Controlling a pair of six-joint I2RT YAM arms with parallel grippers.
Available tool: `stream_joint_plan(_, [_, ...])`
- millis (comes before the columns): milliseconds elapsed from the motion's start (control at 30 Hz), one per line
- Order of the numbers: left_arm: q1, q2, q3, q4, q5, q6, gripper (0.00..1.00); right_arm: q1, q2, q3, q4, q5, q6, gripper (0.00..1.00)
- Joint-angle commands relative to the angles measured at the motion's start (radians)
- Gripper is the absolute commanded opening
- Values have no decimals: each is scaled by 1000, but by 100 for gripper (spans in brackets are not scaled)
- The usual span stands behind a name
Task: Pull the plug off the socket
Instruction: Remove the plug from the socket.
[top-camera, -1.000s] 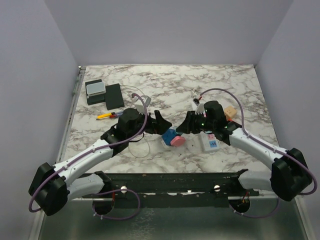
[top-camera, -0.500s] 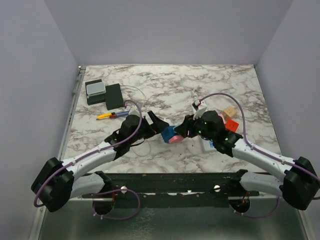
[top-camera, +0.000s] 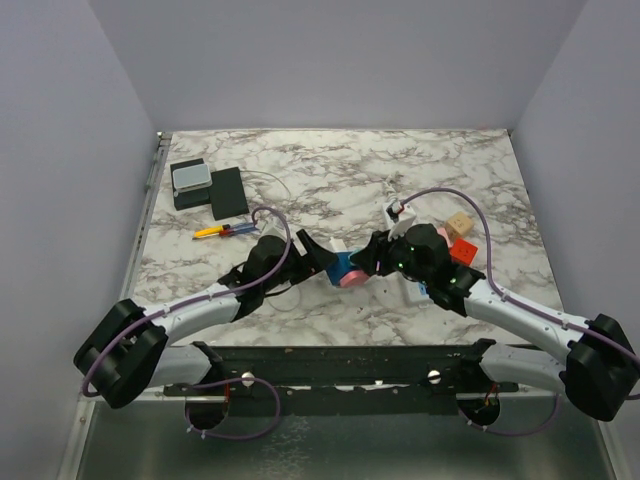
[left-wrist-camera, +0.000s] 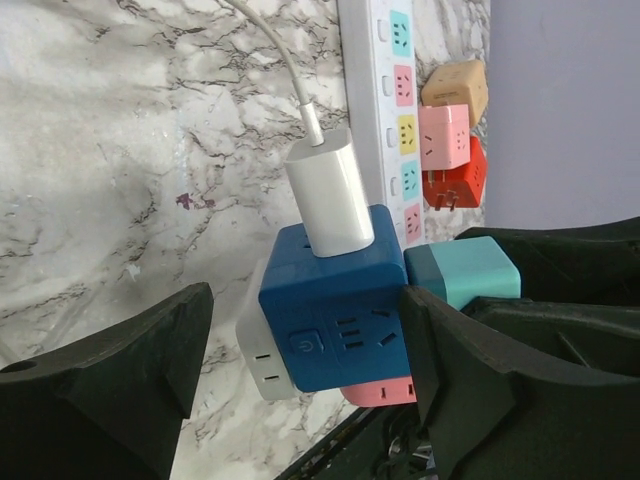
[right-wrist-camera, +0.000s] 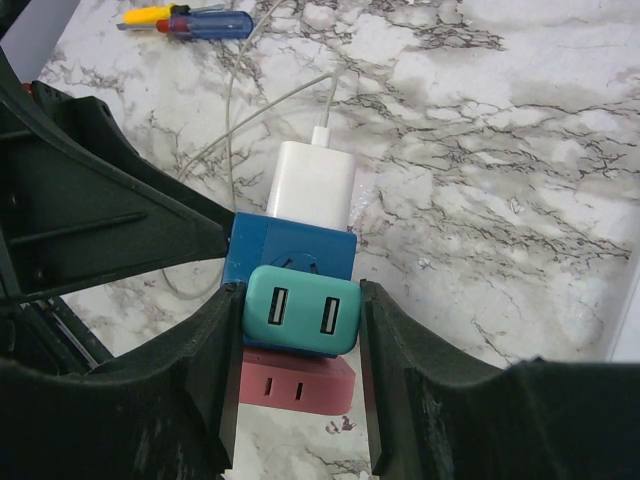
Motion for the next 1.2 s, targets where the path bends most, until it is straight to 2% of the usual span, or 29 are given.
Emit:
stream_joint_plan(0, [-1, 24, -7, 94, 17, -7, 79, 9, -24, 10, 112, -30, 13, 0])
stream_joint_plan(533, [-1, 73, -4, 181, 53, -45, 81, 12, -17, -1, 124, -40, 14, 0])
stream_joint_plan(767, [-1, 33, -21, 201, 34, -43, 89, 11, -12, -4, 119, -37, 18, 0])
stream_joint_plan(1167, [-1, 116, -15, 199, 95, -64, 85, 12, -19, 0, 127, -32, 17, 0])
